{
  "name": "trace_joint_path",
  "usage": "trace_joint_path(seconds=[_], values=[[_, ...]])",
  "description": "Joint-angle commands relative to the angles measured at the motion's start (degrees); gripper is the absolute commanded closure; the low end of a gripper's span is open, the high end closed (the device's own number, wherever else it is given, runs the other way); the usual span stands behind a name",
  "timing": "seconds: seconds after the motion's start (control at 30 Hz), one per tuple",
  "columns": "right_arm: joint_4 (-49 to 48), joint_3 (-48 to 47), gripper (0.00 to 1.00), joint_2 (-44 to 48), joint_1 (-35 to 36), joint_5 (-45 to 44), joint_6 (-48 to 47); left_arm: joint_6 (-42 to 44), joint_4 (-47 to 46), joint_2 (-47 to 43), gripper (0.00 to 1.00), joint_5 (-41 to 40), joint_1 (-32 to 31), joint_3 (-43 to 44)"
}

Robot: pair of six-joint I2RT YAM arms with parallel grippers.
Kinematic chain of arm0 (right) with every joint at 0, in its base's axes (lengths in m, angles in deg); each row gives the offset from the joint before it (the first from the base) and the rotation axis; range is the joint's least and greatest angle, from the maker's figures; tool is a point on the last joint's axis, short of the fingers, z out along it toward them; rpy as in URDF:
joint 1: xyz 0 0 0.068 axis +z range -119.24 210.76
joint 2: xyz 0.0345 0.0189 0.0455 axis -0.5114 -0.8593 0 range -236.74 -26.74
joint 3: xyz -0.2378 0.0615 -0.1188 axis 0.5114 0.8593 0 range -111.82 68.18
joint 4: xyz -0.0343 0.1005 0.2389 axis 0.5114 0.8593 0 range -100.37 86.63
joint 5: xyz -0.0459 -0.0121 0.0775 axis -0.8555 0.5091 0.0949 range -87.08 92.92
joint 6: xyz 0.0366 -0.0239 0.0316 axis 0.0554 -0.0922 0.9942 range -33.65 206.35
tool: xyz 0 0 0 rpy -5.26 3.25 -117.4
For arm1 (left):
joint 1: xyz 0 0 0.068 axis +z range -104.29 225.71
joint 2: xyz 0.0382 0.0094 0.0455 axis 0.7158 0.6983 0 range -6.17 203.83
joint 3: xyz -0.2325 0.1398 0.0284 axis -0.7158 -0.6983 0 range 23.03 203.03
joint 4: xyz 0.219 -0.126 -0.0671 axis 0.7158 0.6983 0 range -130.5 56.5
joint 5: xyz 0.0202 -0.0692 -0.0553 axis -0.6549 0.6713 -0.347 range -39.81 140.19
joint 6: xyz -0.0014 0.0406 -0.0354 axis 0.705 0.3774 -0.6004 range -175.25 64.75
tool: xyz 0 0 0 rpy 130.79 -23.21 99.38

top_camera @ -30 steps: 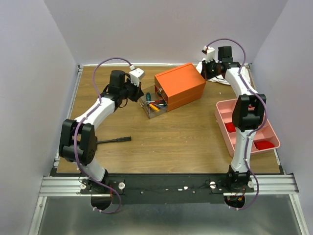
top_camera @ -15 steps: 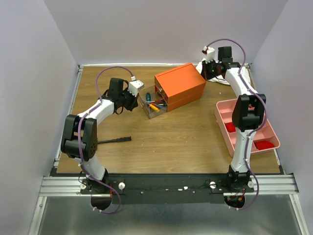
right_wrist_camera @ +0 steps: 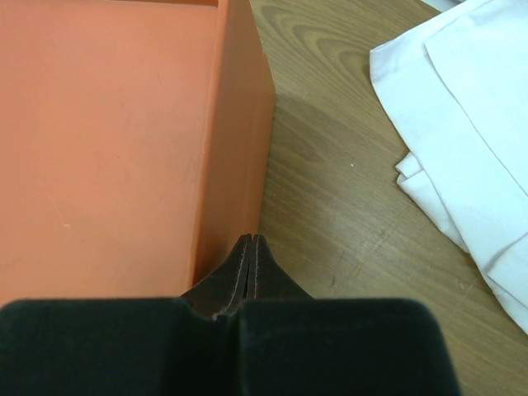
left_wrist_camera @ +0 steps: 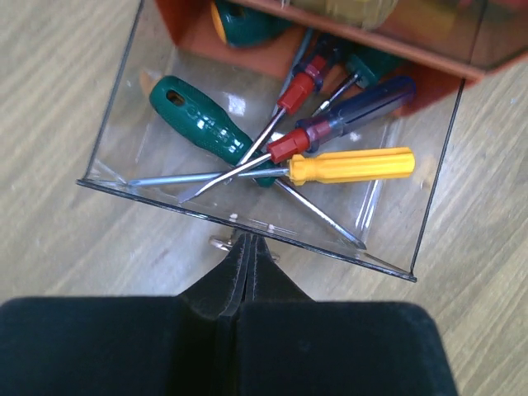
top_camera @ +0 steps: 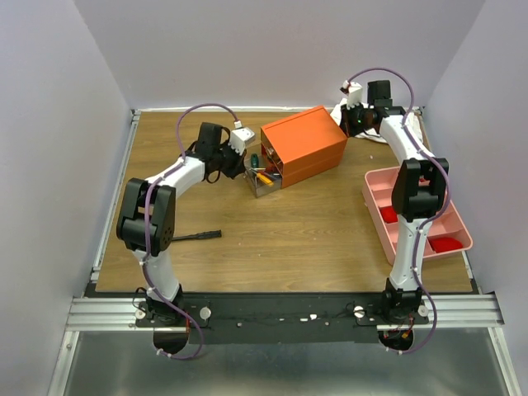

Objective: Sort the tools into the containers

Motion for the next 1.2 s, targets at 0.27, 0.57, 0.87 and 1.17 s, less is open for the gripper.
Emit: trace_joint_path(seconds=[0.27,0.57,0.87,1.17], values=[[2.88,1.69,0.98,-1.52,2.38,1.84,-0.56,-5.84,-0.07,7.53,1.00,5.98,-2.16,10.25],[2.97,2.22,0.98,-1.26,2.38,1.40,-0.83,-23.25,-11.84,10.34,1.00,11.43,-2.68,9.72],[2.97,2.57,0.97,-1.08,2.47,0.35,-1.27,-36.43,-21.07,15.09,1.00,11.97,-3.56,10.78],[2.79,4.07,0.97,-0.46,2.73,-0.79,-2.23,-44.43,-25.99,16.85,1.00,9.68,-3.48,8.23]])
